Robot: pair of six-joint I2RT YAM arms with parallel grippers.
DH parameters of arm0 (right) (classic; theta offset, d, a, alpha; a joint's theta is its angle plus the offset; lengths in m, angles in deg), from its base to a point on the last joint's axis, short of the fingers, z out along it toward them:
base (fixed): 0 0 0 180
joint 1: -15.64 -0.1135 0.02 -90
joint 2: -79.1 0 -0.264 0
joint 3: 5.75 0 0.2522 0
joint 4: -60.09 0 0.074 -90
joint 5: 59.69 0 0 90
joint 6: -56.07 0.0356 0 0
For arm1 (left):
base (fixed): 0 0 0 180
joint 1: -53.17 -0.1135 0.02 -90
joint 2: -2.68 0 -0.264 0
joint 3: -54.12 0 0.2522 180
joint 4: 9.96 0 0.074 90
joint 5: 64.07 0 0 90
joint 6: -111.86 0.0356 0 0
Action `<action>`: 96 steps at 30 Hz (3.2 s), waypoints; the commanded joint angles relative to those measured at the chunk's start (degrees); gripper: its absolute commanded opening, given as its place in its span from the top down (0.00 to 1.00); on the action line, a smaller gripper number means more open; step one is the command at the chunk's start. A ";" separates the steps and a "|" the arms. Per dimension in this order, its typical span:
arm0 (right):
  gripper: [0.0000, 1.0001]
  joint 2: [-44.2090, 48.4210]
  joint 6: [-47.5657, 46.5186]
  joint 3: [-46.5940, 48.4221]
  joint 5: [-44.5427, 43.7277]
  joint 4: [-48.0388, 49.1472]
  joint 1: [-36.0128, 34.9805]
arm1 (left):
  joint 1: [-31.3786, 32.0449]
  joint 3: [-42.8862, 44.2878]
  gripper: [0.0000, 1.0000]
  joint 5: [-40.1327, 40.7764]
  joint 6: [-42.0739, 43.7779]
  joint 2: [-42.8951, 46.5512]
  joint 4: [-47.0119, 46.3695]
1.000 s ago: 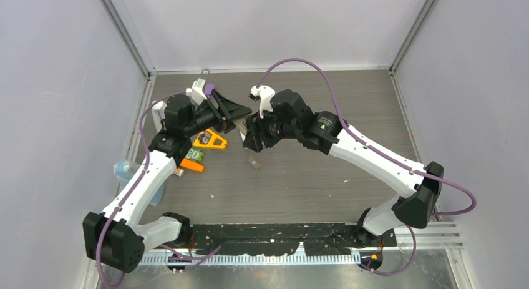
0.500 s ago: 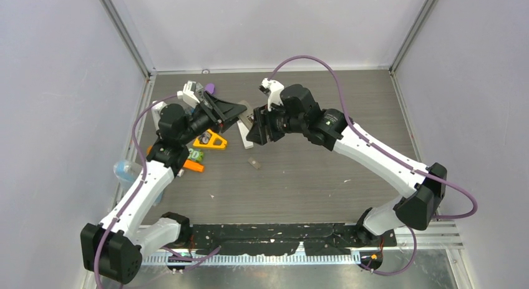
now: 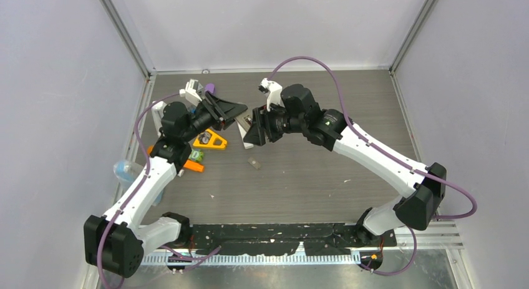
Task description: Load the batteries into the remote control
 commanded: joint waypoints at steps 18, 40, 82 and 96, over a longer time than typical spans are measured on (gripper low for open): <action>0.14 14.51 2.81 -9.43 -9.99 2.82 10.70 | -4.15 -1.85 1.00 -4.63 8.60 0.93 -2.19; 0.35 -29.18 -13.22 3.05 -25.82 -5.06 25.07 | -4.74 -0.81 1.00 -15.87 12.88 -3.98 -4.73; 0.69 -31.72 -13.21 -1.13 -9.91 -8.65 26.41 | -8.38 -1.53 1.00 -17.21 12.55 -4.79 -4.99; 0.62 -21.74 -1.48 -2.52 -16.45 -7.90 25.61 | -8.42 -3.69 1.00 -16.09 12.22 -3.46 -5.07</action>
